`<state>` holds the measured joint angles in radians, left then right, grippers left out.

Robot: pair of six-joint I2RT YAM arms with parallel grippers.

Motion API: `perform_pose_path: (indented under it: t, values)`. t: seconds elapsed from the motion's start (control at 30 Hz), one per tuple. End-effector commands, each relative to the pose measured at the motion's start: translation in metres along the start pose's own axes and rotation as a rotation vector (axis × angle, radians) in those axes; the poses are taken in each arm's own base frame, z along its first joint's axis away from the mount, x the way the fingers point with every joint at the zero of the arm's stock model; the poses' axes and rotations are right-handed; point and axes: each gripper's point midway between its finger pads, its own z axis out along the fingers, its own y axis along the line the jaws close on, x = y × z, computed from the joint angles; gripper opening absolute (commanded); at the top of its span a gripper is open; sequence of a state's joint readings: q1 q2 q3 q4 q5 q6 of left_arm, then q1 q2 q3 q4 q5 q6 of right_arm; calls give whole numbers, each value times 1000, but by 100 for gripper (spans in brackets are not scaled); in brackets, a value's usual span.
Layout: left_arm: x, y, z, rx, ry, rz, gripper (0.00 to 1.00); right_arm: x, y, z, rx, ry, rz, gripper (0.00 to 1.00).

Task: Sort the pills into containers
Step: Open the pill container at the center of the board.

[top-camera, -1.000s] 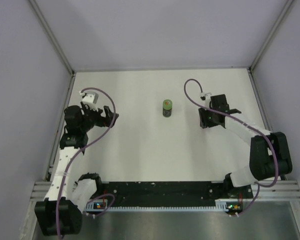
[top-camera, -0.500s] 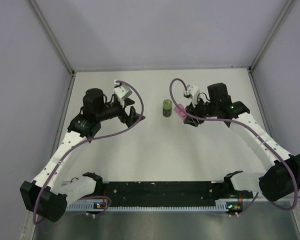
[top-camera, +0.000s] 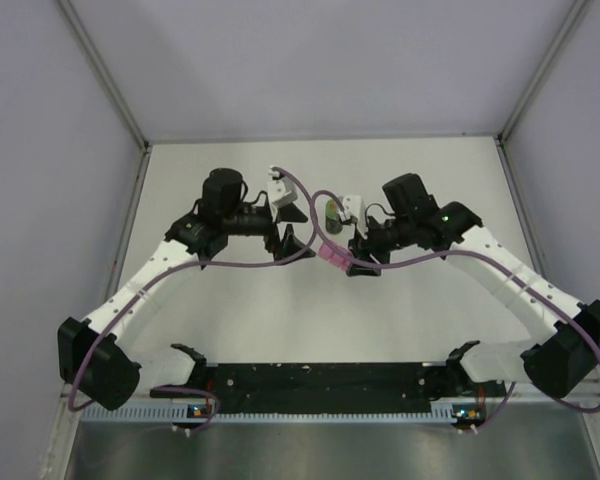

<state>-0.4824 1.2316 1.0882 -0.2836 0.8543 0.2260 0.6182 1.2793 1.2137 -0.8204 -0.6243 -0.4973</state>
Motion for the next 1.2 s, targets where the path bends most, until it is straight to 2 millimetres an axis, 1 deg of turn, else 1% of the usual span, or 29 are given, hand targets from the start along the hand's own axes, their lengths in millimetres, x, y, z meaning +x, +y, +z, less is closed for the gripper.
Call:
perform_pose_path:
  t: [0.0, 0.1, 0.33, 0.57, 0.7, 0.83, 1.03, 1.17]
  values:
    - [-26, -27, 3, 151, -82, 94, 99, -27, 13, -6, -51, -59, -71, 29]
    - [-25, -32, 5, 178, -90, 83, 99, -30, 17, -6, -59, -64, -84, 28]
    - [-20, -33, 12, 212, -108, 40, 99, -34, 22, -4, -62, -59, -115, 27]
    - [-21, -38, 15, 260, -121, -22, 99, -42, 20, -12, -15, -71, -147, 25]
    - [-20, -34, 19, 254, -140, -43, 98, -46, 19, -18, 12, -78, -165, 24]
    - [-17, -35, 23, 277, -128, -113, 93, -50, 20, -21, 20, -92, -170, 23]
    - [-11, -35, 26, 298, -116, -146, 85, -54, 19, -26, 39, -102, -178, 22]
    - [-9, -38, 26, 315, -112, -155, 77, -51, 18, -25, 47, -93, -174, 21]
